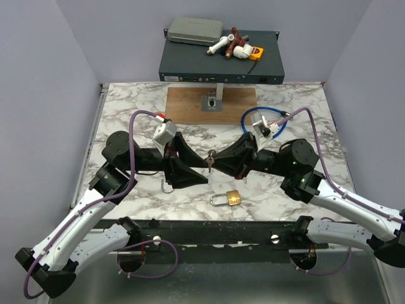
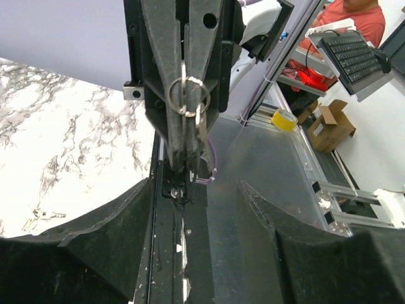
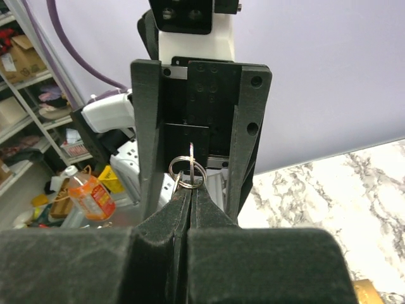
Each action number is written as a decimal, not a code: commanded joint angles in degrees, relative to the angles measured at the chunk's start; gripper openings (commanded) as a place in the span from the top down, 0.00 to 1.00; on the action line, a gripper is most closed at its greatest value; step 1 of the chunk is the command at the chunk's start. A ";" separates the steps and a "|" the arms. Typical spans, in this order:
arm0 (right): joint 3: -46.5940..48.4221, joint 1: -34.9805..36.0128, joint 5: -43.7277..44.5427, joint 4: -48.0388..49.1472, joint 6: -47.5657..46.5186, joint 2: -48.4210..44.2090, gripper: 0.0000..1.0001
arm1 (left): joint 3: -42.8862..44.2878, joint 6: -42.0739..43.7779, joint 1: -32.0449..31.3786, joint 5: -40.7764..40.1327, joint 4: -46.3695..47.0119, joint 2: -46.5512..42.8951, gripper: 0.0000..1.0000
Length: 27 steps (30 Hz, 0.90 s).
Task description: Unlock with the key
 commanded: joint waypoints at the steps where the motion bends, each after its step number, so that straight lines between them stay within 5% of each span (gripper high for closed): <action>1: 1.52 -0.05 1.38 5.67 -4.48 2.44 0.99 | 0.89 -4.05 0.31 -1.30 4.17 0.06 0.45; 7: 0.85 -0.03 1.40 10.45 -5.23 4.25 0.99 | 1.11 -5.17 0.29 -0.63 6.19 0.15 0.47; 15: -0.01 0.00 1.40 13.09 -6.59 4.41 0.99 | 0.98 -4.66 0.40 -0.77 6.92 0.41 0.64; 27: -1.69 0.60 2.17 13.48 -8.00 4.35 0.99 | 2.74 -7.46 0.70 -1.23 8.05 1.21 0.60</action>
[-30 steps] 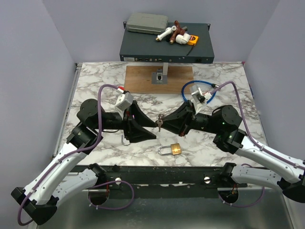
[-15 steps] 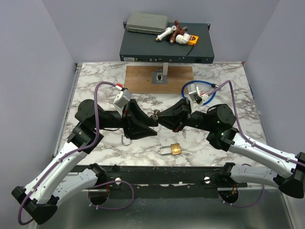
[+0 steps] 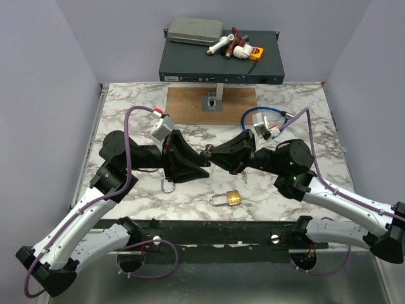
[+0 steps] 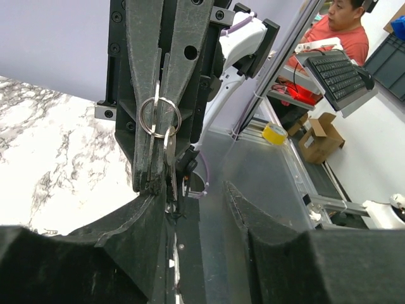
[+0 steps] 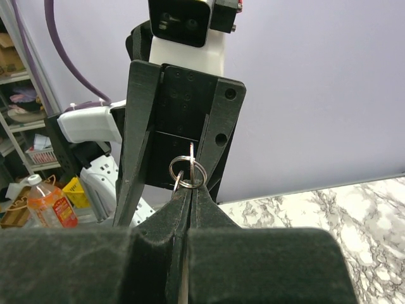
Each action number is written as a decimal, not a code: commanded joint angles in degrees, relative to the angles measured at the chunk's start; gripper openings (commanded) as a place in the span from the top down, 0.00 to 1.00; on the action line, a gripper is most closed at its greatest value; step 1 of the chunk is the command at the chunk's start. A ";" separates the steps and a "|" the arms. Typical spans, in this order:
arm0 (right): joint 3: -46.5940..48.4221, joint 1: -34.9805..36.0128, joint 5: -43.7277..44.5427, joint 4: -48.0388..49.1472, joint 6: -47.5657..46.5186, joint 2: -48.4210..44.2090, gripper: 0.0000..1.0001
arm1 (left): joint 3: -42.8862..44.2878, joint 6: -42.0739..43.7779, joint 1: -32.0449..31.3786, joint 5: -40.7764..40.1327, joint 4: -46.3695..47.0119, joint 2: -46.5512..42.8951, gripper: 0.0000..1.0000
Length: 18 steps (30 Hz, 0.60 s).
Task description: Unlock with the key
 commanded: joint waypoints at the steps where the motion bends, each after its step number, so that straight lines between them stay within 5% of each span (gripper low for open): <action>1: -0.53 0.56 0.99 2.56 -1.43 0.28 0.99 | 2.18 -1.87 0.30 -0.99 1.98 0.27 0.60; 4: -0.66 0.68 1.08 3.03 -1.54 0.51 0.99 | 1.85 -1.77 0.36 -1.04 1.98 0.10 0.61; 15: -1.53 1.78 2.45 3.40 -2.56 1.00 0.99 | 1.53 -1.35 1.88 -3.77 1.83 -0.61 1.00; 18: -2.19 1.96 3.28 3.28 -2.95 0.58 0.99 | 1.47 -1.33 2.90 -3.06 1.28 -1.08 1.00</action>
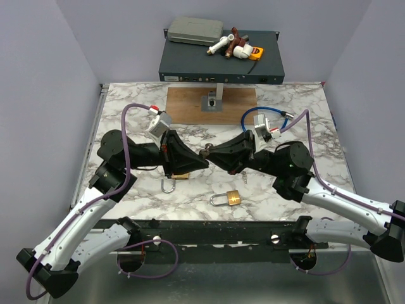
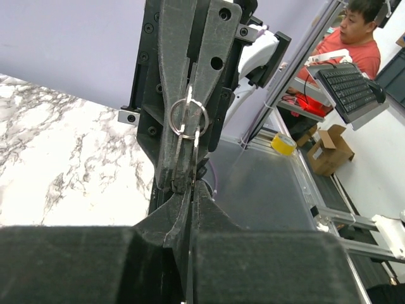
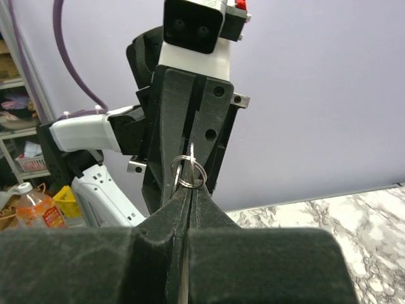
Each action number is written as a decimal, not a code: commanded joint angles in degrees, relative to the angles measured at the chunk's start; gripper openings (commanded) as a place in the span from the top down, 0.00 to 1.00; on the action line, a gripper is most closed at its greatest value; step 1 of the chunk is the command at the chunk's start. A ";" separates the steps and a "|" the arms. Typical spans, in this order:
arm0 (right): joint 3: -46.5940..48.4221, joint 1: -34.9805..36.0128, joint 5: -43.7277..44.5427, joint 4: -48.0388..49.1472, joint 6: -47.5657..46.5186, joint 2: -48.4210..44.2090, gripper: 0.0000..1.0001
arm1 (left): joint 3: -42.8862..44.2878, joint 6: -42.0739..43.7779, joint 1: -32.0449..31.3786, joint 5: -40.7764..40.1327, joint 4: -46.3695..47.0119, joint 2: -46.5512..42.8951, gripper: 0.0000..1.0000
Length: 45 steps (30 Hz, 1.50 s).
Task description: Unlock with the key
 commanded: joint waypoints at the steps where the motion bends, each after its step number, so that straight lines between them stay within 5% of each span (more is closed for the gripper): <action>1: -1.99 0.71 1.99 0.26 -1.63 -0.04 0.99 | 0.93 -0.11 1.73 -0.83 0.73 -1.49 1.00; 10: -2.82 0.64 4.62 -3.26 -3.98 -3.00 0.87 | 2.87 10.93 2.34 10.09 -6.76 -2.58 1.00; 19: -2.96 0.70 4.80 -7.80 -5.11 -6.55 0.81 | 12.97 31.37 2.34 16.47 -33.03 2.32 1.00; 23: -3.39 0.66 5.78 -12.18 -6.28 -9.87 0.68 | 23.20 55.32 2.24 14.69 -56.45 6.31 1.00; 27: -3.36 0.65 7.37 -17.39 -7.82 -13.42 0.61 | 33.57 80.19 1.57 6.51 -77.54 10.94 1.00; 30: -2.45 0.66 8.65 -21.01 -9.09 -15.29 0.60 | 36.19 95.21 -0.75 -1.67 -84.56 11.24 1.00; 34: -0.91 0.65 10.02 -23.81 -10.97 -16.42 0.56 | 32.95 112.26 -11.27 -19.50 -90.23 9.33 1.00; 40: -0.24 0.68 12.28 -25.19 -12.76 -17.20 0.50 | 18.27 141.87 -17.12 -43.97 -85.09 1.24 1.00; 43: -0.51 0.70 13.10 -25.21 -12.87 -17.14 0.49 | 4.57 161.28 -16.59 -56.07 -72.06 -5.71 1.00; 45: -1.35 0.67 14.15 -24.87 -12.24 -17.14 0.48 | 1.18 169.41 -15.67 -56.75 -66.29 -7.92 1.00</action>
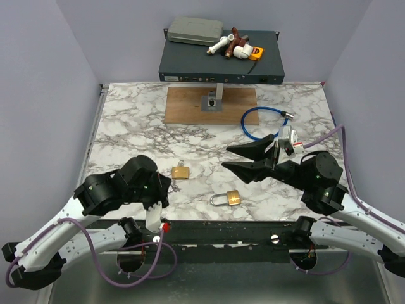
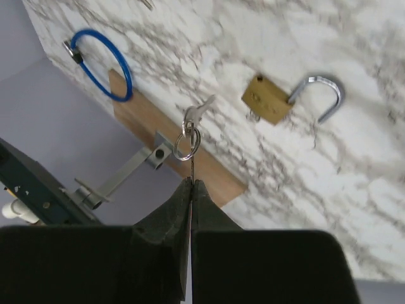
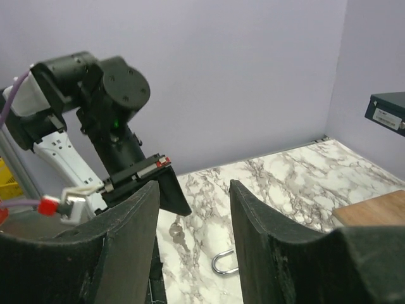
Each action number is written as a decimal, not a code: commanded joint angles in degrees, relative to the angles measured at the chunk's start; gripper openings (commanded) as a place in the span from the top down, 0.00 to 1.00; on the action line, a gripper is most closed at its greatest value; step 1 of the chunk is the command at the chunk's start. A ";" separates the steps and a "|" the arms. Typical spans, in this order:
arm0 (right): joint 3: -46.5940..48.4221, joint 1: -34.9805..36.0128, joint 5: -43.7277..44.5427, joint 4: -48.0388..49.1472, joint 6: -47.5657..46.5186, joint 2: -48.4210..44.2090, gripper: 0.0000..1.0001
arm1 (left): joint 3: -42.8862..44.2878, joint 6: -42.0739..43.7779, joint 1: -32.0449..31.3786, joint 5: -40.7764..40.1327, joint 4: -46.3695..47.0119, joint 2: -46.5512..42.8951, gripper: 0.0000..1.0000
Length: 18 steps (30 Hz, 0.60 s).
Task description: Unlock with the key
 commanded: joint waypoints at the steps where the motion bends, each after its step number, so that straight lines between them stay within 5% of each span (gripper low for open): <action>1: -0.16 0.21 3.92 -0.49 -0.32 -0.49 0.48 | -8.82 34.45 1.13 -16.16 13.81 -5.47 1.00; 7: -1.37 0.21 9.94 2.78 3.96 2.17 0.46 | -16.69 46.49 1.13 -14.34 36.63 -8.89 1.00; 18: 6.60 0.12 4.25 2.29 6.64 12.85 0.45 | -19.24 52.11 1.14 12.03 52.20 -13.84 1.00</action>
